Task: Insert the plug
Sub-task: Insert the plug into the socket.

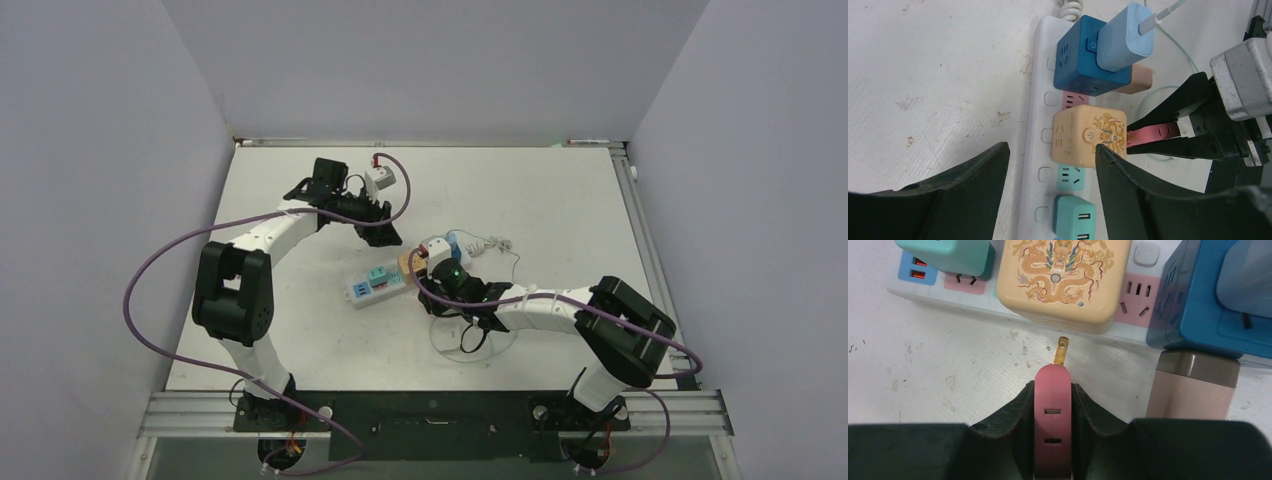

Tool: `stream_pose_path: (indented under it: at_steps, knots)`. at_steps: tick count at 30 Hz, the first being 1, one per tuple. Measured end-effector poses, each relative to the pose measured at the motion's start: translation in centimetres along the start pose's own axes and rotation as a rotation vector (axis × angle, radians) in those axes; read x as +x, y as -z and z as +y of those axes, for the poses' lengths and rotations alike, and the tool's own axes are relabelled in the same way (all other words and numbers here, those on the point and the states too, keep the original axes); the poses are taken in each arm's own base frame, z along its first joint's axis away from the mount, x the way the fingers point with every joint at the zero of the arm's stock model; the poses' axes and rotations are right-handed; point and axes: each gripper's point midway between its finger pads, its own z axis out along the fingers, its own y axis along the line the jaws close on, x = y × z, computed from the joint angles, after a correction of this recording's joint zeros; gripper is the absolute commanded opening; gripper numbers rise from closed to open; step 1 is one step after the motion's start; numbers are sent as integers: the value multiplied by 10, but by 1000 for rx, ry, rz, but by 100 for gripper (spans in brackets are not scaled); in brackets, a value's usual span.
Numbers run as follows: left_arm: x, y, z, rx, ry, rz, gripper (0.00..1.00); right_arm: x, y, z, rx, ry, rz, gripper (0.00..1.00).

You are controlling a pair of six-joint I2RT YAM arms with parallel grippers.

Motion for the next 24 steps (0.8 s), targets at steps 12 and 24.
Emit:
stream_pose_path:
  at_steps: [12,24]
  knots:
    - [7,-13,-14,47,-6,17,51,-3,-1,-10,22,5,-5,5]
    - [18,-18,-19,62,0,38,45,-9,-1,-12,17,21,6,5]
